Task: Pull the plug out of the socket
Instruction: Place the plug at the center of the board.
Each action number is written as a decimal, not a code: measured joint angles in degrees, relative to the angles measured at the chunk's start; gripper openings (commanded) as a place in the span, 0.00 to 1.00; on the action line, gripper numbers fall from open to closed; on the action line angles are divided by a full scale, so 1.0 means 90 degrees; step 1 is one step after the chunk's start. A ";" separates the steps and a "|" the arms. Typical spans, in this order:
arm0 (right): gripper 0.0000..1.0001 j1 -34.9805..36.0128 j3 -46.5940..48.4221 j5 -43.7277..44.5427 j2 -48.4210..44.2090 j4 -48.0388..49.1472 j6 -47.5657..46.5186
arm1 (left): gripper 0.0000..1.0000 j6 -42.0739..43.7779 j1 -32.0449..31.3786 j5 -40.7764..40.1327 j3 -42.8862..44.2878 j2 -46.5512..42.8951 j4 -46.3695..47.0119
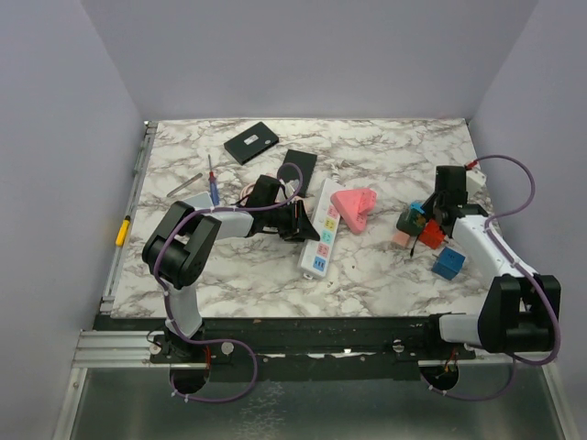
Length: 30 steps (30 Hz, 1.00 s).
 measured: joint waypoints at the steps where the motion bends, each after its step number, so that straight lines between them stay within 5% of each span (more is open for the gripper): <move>1: 0.00 0.0000 -0.0012 0.0019 0.0029 0.0015 -0.0005 | 0.00 0.0000 0.0000 0.0002 0.0000 0.0000 0.0000; 12: 0.05 0.0000 -0.0146 0.0114 0.0515 0.0044 -0.0046 | 0.00 0.0000 0.0000 0.0005 0.0000 0.0000 0.0000; 15: 0.17 0.0000 -0.0146 0.0114 0.0539 0.0073 -0.0046 | 0.00 0.0000 0.0000 0.0005 0.0000 0.0002 0.0002; 20: 0.51 0.0000 -0.0143 0.0112 0.0561 0.0126 -0.0046 | 0.00 -0.0002 0.0000 0.0007 0.0005 0.0010 0.0005; 30: 0.70 0.0000 -0.0053 0.0041 0.0325 -0.0029 -0.0095 | 0.00 -0.0002 0.0000 0.0017 0.0005 0.0012 0.0005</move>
